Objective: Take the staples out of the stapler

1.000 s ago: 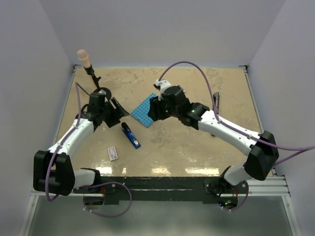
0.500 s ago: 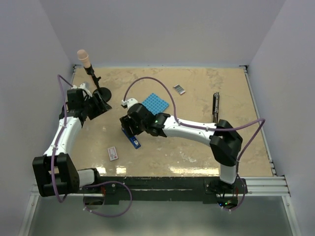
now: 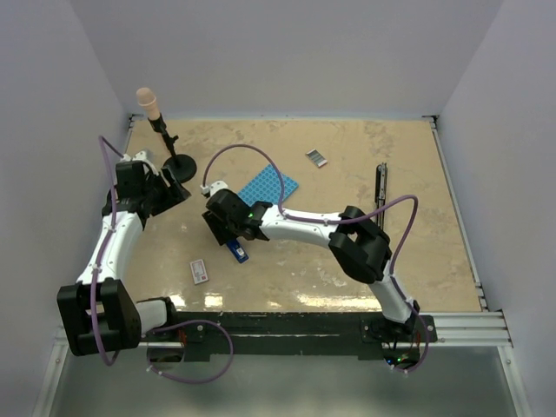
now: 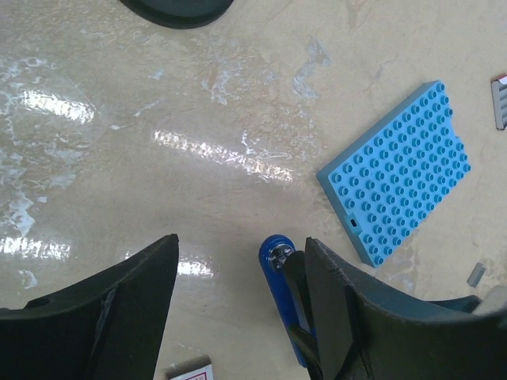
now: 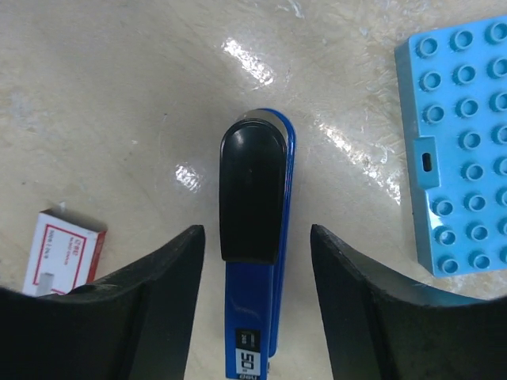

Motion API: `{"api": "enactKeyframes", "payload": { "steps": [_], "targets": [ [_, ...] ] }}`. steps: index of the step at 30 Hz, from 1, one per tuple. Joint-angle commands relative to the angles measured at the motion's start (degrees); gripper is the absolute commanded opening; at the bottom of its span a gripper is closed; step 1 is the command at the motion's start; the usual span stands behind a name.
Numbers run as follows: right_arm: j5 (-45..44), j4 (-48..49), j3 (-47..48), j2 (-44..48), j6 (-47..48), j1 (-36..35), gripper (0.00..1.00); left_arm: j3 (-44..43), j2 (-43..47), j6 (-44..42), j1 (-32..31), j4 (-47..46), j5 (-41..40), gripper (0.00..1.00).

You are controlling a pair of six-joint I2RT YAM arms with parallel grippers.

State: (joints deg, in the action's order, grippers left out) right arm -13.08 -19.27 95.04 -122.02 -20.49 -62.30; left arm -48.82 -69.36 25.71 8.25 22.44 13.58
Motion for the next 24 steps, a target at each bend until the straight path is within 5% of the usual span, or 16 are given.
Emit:
{"api": "enactKeyframes", "payload": {
  "steps": [1, 7, 11, 14, 24],
  "targets": [
    [-3.7, -0.3, 3.5, -0.9, 0.9, -1.0, 0.56, -0.3, 0.9, -1.2, 1.1, 0.1, -0.9, 0.70],
    [-6.3, 1.2, 2.9, -1.6, 1.3, -1.1, 0.52, 0.2, 1.2, -1.1, 1.0, -0.7, 0.4, 0.70],
    [-7.2, 1.6, 2.7, -1.4, 1.9, -1.1, 0.17, 0.7, 1.2, -1.2, 1.0, -1.5, 2.4, 0.68],
    [-7.5, 1.3, 3.0, 0.3, 3.4, -1.0, 0.01, 1.2, 1.1, -1.4, 1.1, -2.9, 6.0, 0.68],
    [-5.0, 5.4, -2.7, 15.8, 6.4, 0.6, 0.00, 5.4, 0.3, -0.1, 0.9, -12.5, 25.2, 0.63]
  ]
}}
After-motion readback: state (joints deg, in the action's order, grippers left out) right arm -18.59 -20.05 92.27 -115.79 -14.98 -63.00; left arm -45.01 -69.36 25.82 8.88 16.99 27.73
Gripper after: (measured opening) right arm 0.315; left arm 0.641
